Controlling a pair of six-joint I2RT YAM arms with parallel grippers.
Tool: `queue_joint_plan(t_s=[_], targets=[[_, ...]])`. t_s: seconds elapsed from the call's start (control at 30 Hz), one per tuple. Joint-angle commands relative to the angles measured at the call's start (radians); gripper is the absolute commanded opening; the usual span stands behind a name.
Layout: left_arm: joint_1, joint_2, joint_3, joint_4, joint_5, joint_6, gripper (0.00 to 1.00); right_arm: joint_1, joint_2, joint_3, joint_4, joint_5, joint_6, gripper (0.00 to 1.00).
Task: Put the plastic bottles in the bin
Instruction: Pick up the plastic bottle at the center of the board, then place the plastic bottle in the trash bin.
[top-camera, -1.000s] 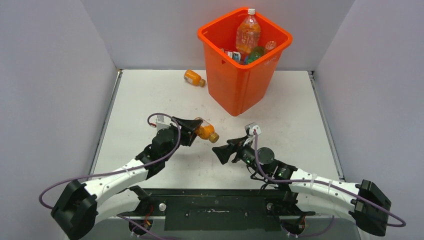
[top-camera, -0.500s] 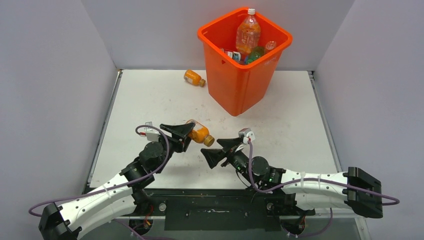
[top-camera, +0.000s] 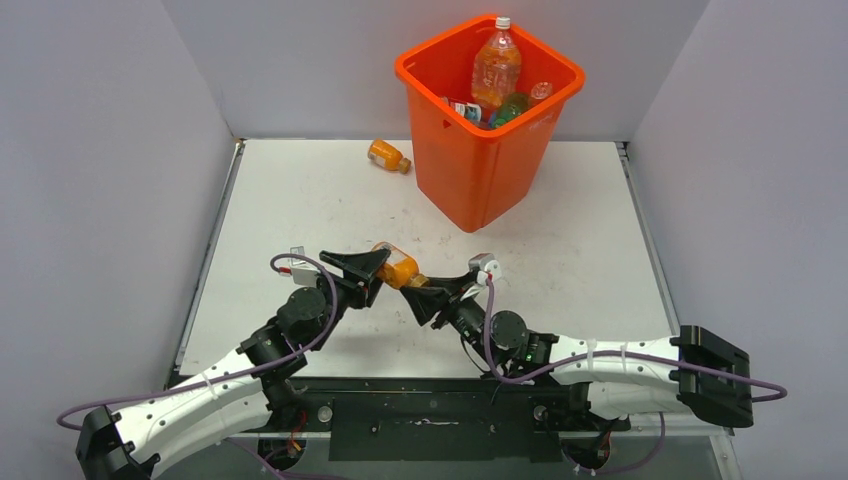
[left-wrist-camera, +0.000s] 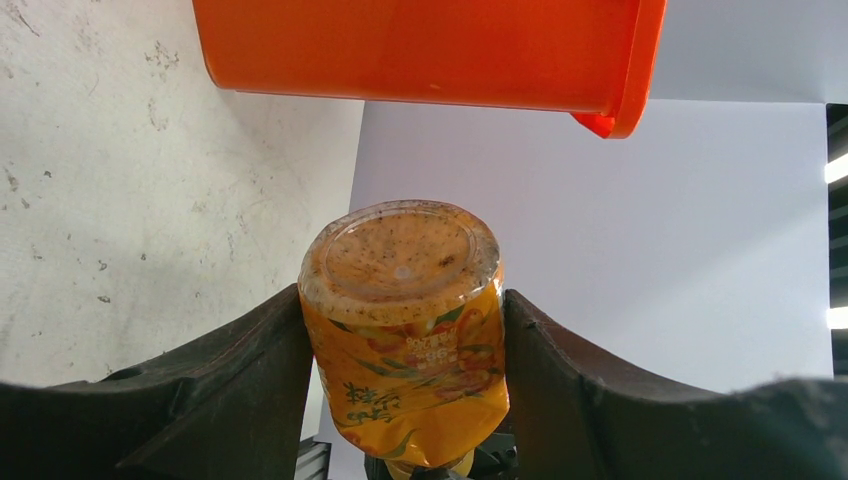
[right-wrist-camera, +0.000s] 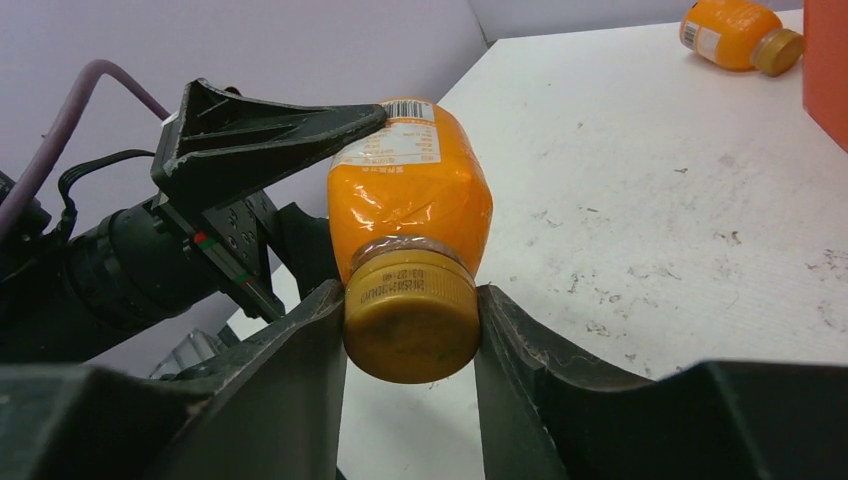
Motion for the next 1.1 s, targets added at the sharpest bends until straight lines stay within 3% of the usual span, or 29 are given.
queue_joint_plan(t_s=[0.0,0.03,0.1,0.23,0.33,0.43,0.57,0.73,0.83,0.93,1.07], targets=[[-0.015,0.005,0.009,0.022,0.005,-0.003,0.00,0.006,-0.007,0.043,0.036,0.015,0.001,0.27],[-0.015,0.007,0.009,0.026,0.008,0.000,0.01,0.005,-0.012,0.042,0.032,0.009,-0.002,0.18],[-0.017,0.009,0.010,0.031,0.011,0.009,0.15,0.006,-0.028,0.037,0.026,0.002,-0.002,0.07],[-0.017,0.004,0.046,-0.005,0.002,0.102,0.63,0.005,-0.080,0.042,-0.038,-0.009,-0.014,0.05],[-0.016,-0.009,0.114,-0.173,-0.042,0.204,0.99,0.004,-0.151,0.097,-0.216,-0.028,-0.041,0.05],[-0.015,-0.065,0.161,-0.284,-0.135,0.338,0.96,0.003,-0.217,0.214,-0.498,-0.061,-0.081,0.05],[-0.012,-0.178,0.171,-0.238,-0.191,0.626,0.96,0.002,-0.278,0.382,-0.866,-0.115,-0.126,0.05],[-0.010,-0.209,0.268,-0.191,-0.065,1.059,0.96,-0.001,-0.217,0.654,-1.289,-0.131,-0.148,0.05],[-0.009,-0.183,0.361,-0.233,-0.007,1.249,0.96,-0.001,-0.156,0.845,-1.451,-0.025,-0.155,0.05],[-0.009,-0.152,0.415,-0.263,-0.070,1.411,0.96,-0.009,-0.044,1.097,-1.621,0.074,-0.197,0.05],[-0.009,-0.160,0.380,-0.197,-0.096,1.581,0.96,-0.043,0.128,1.387,-1.771,0.217,-0.251,0.05]])
